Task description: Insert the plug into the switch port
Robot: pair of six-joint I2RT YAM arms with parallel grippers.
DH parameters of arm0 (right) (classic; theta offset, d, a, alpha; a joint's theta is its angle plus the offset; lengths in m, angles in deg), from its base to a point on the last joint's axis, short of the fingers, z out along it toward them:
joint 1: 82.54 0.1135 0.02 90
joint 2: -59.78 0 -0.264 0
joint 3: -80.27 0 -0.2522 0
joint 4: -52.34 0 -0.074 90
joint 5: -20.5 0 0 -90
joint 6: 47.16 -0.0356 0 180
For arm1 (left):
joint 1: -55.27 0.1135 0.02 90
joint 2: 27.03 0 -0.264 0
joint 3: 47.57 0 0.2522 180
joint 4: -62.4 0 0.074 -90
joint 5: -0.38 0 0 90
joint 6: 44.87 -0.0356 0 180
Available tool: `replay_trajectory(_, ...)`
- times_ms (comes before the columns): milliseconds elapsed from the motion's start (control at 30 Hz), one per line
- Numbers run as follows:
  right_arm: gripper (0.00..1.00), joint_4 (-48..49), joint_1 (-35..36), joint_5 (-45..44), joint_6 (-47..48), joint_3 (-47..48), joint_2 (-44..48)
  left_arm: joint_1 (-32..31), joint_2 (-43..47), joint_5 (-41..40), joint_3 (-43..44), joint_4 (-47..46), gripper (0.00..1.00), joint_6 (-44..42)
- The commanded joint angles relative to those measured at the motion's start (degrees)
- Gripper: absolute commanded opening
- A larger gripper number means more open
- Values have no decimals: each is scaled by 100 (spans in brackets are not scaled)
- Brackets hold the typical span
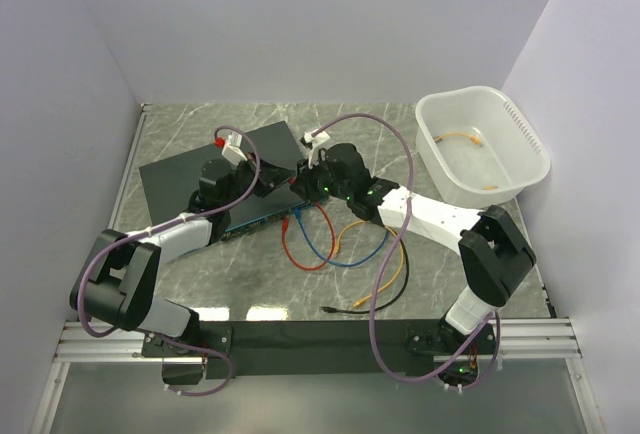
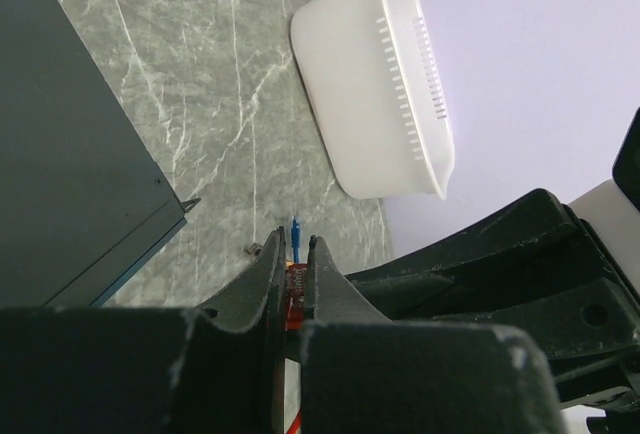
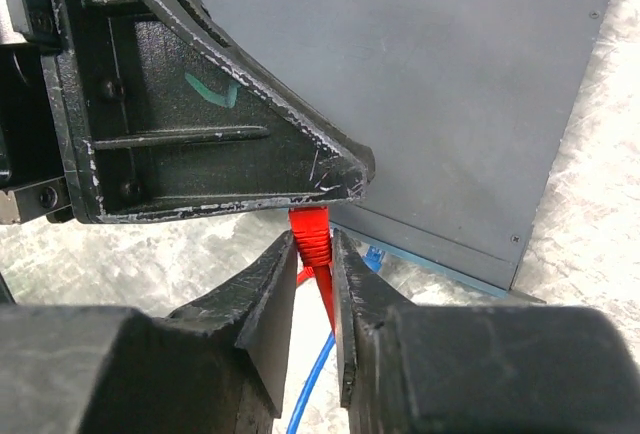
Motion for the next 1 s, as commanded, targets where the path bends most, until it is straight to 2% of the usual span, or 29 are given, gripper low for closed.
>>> replay_trajectory(0,26,427,-26,8,-20,160,18,-71,92,9,172,-53,0,-73)
replay_trajectory(133,19,506,-35,43,-20,116,97,-106,13,35,215,-52,0,-73)
replay_trajectory(167,14,506,-26,52,-20,107,105,-124,-5,35,224,-52,3,-90)
replay_trajectory(200,11,515,-35,70,-11,98,114,-124,-31,44,242,-44,12,-99)
replay_trajectory(233,9,498,-35,79,-11,64,132,-133,-40,53,251,-35,33,-117)
replay_trajectory(300,2,515,-35,140,-37,-33,211,-133,38,-8,259,123,56,-178)
replay_trajectory(333,0,533,-26,175,-46,-190,315,-133,91,-157,286,228,70,-222)
replay_trajectory(367,0,576,-35,262,-72,-296,386,-124,153,-271,321,403,75,-370)
replay_trajectory(433,0,769,-35,368,-169,-656,605,-115,372,-587,444,851,92,-538)
replay_trajectory(533,0,946,-26,535,-248,-1061,913,-63,636,-860,663,1309,99,-811)
replay_trajectory(700,0,1103,-8,851,-205,-1526,1327,87,839,-1160,927,1635,99,-1066)
replay_trajectory(967,0,1745,-17,2003,-240,-2090,1696,869,900,-633,928,1407,99,-1013)
